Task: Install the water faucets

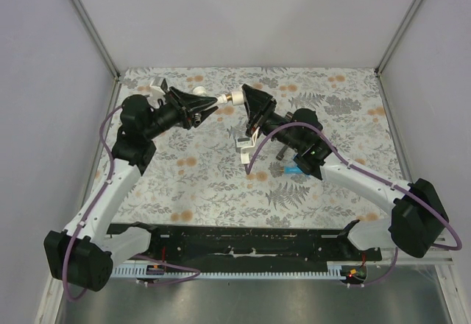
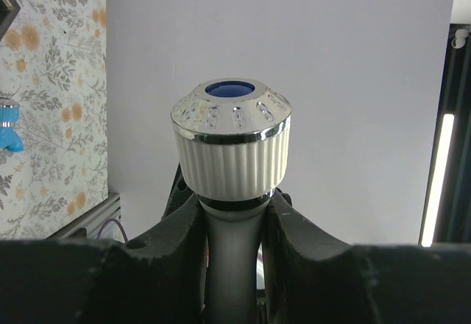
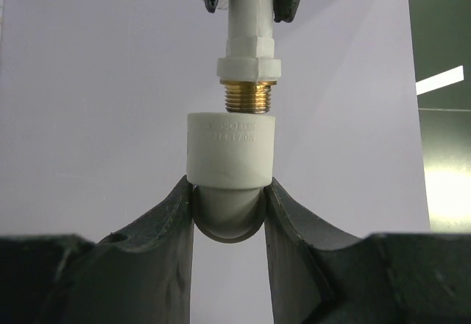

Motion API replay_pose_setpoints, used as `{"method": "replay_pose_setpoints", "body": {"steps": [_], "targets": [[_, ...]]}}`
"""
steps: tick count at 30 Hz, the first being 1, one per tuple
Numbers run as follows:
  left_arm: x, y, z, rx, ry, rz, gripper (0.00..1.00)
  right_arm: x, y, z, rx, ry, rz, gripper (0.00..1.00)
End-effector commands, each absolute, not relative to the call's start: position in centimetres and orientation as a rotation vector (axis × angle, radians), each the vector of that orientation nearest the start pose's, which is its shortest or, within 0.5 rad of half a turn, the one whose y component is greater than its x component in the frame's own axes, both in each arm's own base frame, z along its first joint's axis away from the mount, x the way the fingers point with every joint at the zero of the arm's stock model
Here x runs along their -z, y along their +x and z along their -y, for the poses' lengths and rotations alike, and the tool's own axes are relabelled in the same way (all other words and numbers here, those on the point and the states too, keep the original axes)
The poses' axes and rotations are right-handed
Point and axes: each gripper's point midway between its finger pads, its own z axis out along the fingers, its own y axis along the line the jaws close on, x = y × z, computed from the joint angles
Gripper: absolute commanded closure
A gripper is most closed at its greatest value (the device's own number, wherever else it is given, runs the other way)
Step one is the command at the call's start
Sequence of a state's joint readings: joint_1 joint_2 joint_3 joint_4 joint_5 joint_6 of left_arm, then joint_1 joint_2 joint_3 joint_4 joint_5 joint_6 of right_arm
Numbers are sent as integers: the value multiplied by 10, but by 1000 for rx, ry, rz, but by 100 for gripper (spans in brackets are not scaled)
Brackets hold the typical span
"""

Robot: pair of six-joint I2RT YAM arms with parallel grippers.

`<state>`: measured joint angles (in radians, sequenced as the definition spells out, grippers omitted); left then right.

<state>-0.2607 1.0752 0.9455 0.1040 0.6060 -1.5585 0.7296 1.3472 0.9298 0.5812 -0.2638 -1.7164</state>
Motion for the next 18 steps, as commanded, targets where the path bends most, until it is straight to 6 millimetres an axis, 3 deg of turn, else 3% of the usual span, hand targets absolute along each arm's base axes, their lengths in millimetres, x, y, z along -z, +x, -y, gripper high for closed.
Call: {"method": "replay_pose_setpoints", "body": {"steps": [1,12,18], "targets": [[-402,279,227,1918,-533,-1812,98,-402,333,-310,677,-1360,-221,100],[-398,274,235,1936,-442,-1889,98,-418,318,-306,641,-1317,-183,100],[-406,271,237,1934,-361,-1908,98,-423,308,-302,623,-1305,-170,100]]}}
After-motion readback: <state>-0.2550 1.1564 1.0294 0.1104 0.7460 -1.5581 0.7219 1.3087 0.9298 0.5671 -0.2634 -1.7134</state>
